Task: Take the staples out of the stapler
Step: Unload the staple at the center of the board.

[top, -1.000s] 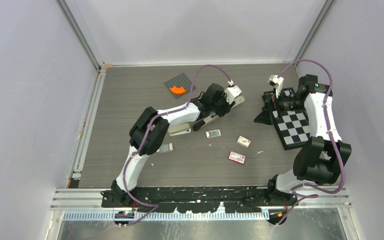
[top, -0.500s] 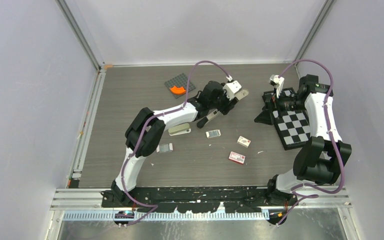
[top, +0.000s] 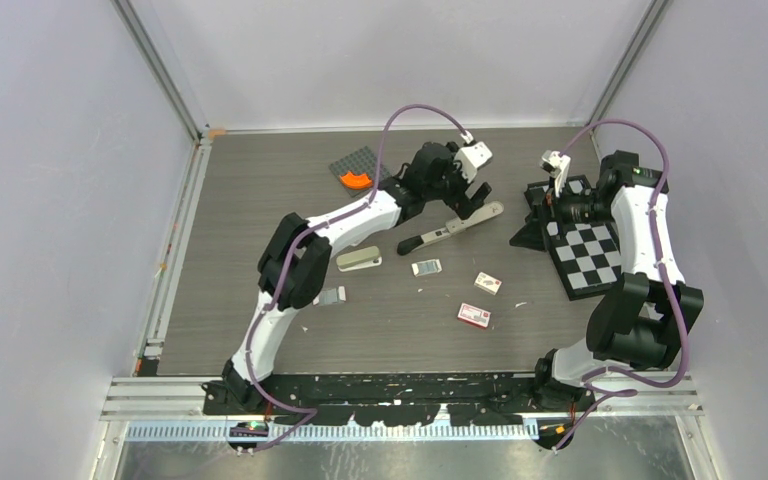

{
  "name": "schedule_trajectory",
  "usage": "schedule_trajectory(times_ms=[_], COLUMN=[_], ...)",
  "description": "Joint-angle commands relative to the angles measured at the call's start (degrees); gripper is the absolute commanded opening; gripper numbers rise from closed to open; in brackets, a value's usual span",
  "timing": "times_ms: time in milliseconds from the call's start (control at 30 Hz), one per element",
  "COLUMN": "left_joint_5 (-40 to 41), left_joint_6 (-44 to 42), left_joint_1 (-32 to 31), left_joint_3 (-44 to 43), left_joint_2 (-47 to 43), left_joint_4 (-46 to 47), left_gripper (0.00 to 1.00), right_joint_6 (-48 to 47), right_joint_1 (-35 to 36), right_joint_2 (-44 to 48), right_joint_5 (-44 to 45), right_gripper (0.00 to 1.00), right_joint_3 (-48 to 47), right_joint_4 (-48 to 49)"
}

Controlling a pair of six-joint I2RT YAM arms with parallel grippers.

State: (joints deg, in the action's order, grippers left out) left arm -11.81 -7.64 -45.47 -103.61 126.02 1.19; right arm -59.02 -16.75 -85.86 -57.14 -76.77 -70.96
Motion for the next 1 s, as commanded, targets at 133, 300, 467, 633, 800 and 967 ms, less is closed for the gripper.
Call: schedule_trajectory(times_ms=[133, 300, 467, 633, 800, 967], left_joint_5=[-3.68, -2.89, -1.50, -0.33, 0.97, 1.25], left_joint_6=[-0.22, -1.32, -2.74, -3.69, -3.63, -2.78], left_joint_1=[0.65, 0.39, -0.37, -0.91, -0.93, -0.64], left_joint_3=[-9.31, -11.35, -14.51, -17.01, -13.68, -4.08], left_joint_2=[8.76, 11.58, 14.97, 16.89, 13.58, 5.77], left_joint_4=[-5.91, -7.93, -10.91, -12.97, -9.87, -1.62], left_gripper=[0.96, 0.89, 0.79, 0.39, 0.00, 0.00], right_joint_6=[-2.86, -3.73, -4.55, -5.12, -5.43, -5.57], right_joint_1=[-1.33, -1.66, -1.79, -1.97, -2.22, -2.34], right_joint_2=[1.21, 0.73, 0.05, -0.18, -0.38, -0.43], right_joint_5=[-3.09, -3.65, -3.92, -4.11, -4.20, -4.20], right_gripper=[0.99, 1.00, 0.99, 1.00, 0.99, 0.99], right_joint_3=[-1.96, -2.26, -2.80, -3.06, -3.11, -3.17], right_joint_4=[-3.21, -4.05, -5.39, -6.06, -6.41, -6.47])
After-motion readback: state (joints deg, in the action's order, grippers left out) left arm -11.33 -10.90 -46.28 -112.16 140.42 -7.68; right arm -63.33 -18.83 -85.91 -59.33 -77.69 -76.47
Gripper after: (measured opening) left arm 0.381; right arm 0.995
